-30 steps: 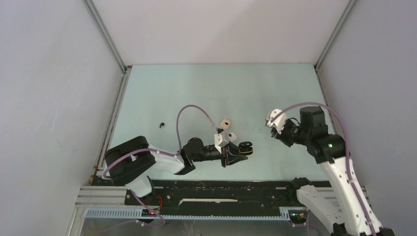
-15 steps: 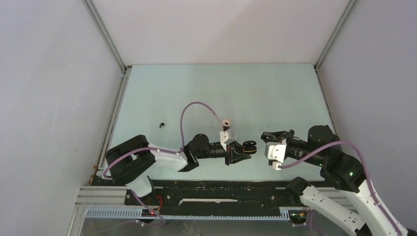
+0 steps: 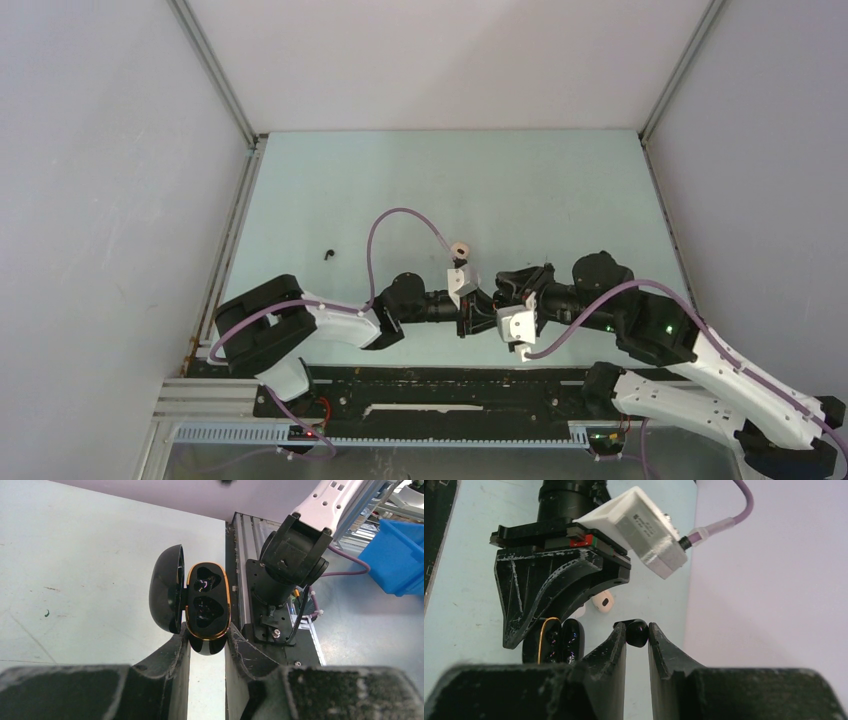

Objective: Insert the wireless bluetooth earbuds into the charging case
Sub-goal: Place the earbud in the charging case.

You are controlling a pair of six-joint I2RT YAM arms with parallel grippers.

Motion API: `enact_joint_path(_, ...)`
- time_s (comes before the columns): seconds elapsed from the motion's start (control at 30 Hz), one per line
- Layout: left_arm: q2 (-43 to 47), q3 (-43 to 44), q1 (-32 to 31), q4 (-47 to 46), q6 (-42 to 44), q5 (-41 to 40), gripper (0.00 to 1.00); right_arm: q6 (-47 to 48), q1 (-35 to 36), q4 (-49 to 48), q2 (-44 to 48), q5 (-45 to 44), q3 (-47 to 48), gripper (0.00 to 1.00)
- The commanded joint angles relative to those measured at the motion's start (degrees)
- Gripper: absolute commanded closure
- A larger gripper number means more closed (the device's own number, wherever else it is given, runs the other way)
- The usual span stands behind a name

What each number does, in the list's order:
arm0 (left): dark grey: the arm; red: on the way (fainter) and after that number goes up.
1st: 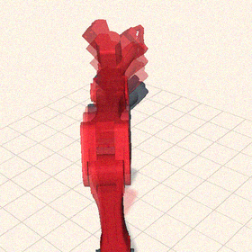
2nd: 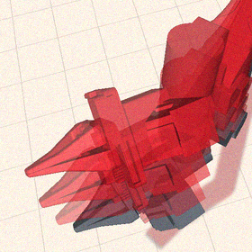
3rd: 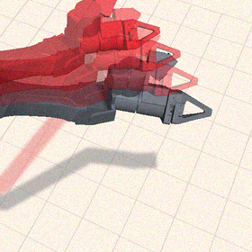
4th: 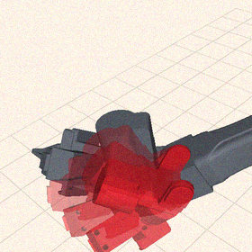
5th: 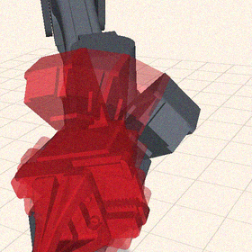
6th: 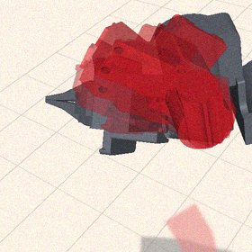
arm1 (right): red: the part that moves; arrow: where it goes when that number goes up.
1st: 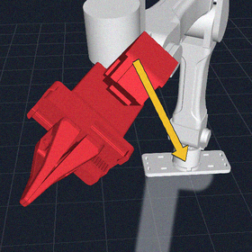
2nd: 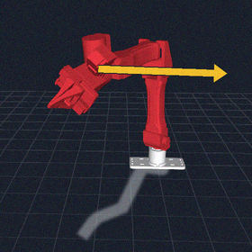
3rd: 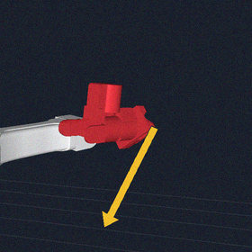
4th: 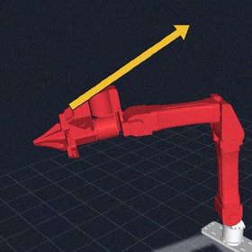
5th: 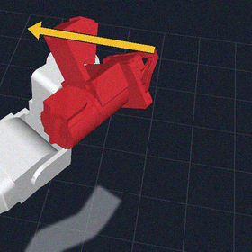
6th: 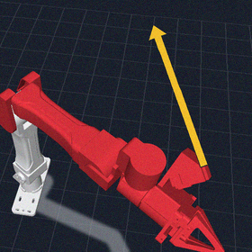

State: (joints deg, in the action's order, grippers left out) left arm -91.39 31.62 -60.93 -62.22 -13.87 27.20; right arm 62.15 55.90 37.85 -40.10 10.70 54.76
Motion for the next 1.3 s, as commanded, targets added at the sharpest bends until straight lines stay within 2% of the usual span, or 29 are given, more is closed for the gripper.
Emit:
enact_joint_path(0.0, 2.2, -0.5, 0.4, -1.7, 1.4, 0.3, 1.00, 3.2, 1.8, -4.9, 0.6, -3.6, -1.6, 1.00)
enact_joint_path(0.27, 2.1, -1.2, 0.5, -3.9, 1.0, 0.4, 1.00, 2.1, 8.8, 0.0, 2.2, -6.4, -4.4, 1.00)
enact_joint_path(0.6, 1.7, -2.2, 0.6, -7.7, -0.1, 2.0, 1.00, 1.2, 9.0, -7.6, 4.2, -9.9, -11.0, 1.00)
enact_joint_path(1.27, 2.7, -3.4, 0.7, -9.9, 0.1, 1.6, 1.00, -0.5, 8.9, -8.4, 3.8, -8.8, -13.6, 1.00)
